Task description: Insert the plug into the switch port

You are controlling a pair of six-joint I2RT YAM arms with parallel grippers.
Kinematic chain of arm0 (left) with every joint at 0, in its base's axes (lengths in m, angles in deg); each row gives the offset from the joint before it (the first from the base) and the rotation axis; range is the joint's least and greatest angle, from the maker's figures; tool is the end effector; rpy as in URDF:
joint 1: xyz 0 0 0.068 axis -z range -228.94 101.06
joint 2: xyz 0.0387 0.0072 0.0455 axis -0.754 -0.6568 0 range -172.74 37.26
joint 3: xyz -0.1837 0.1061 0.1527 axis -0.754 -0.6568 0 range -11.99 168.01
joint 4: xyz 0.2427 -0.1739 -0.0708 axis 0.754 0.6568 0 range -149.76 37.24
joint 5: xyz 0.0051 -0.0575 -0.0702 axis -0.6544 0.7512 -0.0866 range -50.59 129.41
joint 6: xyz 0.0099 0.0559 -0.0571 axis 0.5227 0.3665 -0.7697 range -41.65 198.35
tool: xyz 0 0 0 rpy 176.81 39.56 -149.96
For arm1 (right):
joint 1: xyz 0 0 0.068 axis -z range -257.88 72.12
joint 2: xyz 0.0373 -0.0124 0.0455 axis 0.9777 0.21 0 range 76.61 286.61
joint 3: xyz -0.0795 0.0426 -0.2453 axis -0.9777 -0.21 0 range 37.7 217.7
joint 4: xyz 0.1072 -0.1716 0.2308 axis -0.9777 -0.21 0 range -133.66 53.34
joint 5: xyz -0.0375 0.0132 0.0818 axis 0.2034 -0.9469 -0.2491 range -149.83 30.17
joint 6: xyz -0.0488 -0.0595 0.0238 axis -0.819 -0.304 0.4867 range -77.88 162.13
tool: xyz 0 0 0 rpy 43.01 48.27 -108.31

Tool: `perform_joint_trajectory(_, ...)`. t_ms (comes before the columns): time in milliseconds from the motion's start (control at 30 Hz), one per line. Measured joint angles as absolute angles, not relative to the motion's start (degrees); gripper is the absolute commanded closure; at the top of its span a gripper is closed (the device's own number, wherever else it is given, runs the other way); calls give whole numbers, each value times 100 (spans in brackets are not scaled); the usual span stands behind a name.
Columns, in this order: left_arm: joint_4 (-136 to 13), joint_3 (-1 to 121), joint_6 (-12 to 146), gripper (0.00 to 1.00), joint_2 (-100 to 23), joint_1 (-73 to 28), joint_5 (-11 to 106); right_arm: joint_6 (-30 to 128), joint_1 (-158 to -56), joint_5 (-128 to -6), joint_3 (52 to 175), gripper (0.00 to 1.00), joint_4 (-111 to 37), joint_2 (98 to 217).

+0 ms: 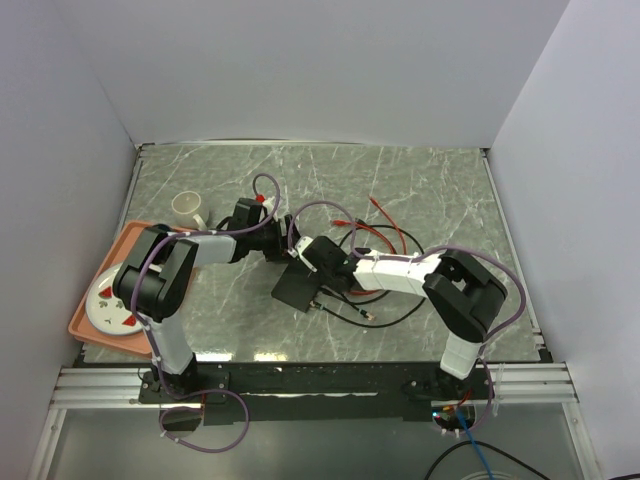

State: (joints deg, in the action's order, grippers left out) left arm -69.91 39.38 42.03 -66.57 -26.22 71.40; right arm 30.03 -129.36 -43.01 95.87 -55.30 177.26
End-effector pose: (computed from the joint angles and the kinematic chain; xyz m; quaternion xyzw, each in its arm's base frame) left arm 0.3591 -0.1904 0.0731 0.0065 0.8862 -0.4108 0.2140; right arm 0.2594 0.2935 0.0845 -0.4736 0.8335 -0.0502 0.2801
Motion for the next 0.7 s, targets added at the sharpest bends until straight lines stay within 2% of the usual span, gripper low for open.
perform_joint_trajectory(333, -6888, 3973, 4304, 29, -6657, -2627, 7151, 2856, -12925, -4675, 9581, 100, -5532, 17642)
perform_joint_trajectory(467, -6821, 3973, 4380, 40, -6646, -2627, 7133, 2865, -12958, -4701, 9581, 100, -5545, 17640)
perform_joint_trajectory(500, -6805, 3965, 4407, 47, -6646, -2627, 7107, 2878, -12964, -4699, 9581, 100, -5547, 17640)
perform_joint_trajectory(600, -6816, 3901, 4468, 56, -6644, -2627, 7015, 2917, -12984, -4679, 9581, 100, -5562, 17640)
perform_joint_trajectory(700, -6965, 3770, 4461, 58, -6637, -2627, 6989, 2968, -13010, -4638, 9576, 100, -5597, 17640)
